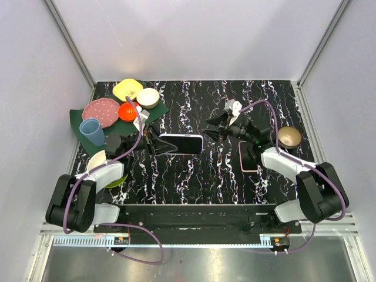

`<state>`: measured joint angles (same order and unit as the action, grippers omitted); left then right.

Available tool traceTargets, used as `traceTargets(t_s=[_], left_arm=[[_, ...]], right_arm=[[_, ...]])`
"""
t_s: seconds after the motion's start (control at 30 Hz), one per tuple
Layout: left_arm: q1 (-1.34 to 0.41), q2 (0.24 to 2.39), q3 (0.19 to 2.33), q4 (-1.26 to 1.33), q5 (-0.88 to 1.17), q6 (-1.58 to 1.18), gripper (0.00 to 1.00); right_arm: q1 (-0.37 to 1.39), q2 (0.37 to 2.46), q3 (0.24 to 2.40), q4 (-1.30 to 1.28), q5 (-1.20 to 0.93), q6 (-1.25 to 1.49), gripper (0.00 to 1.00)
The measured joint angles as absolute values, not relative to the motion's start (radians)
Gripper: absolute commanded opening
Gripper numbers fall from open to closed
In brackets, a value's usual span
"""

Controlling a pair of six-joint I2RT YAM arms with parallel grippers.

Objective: Take the phone out of the phone case
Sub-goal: Remove the phone case from the phone.

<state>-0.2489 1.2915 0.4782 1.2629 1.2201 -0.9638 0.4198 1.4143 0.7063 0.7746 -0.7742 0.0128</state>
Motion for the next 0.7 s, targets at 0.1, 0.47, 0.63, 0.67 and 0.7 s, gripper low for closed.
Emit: traceTargets(t_s=[0.1,0.47,0.63,0.67,0.7], left_arm=[[-0.242,1.291,0.478,1.263,1.205,-0.96,0.0],[-0.231,1.292,0.475,1.262,1.166,-0.95,0.0],[-0.229,1.292,0.473,1.263,1.151,-0.941,0.0],[-0.229,1.292,0.471,1.262,1.149,-0.939,0.0],[-0.229,1.292,0.468,1.262,1.148,-0.937,0.0]], right_arm=[[0.392,1.394,0.687,0.862,-0.767,0.104,0.62],[0.358,1.383,0.611,1.23,-0.857,0.389,0.68],[0.358,1.383,0.611,1.278,-0.877,0.484,0.68],[0.358,1.383,0.611,1.282,-0.883,0.504,0.67],[0.358,1.386,0.612,1.289,-0.888,0.53,0.66]])
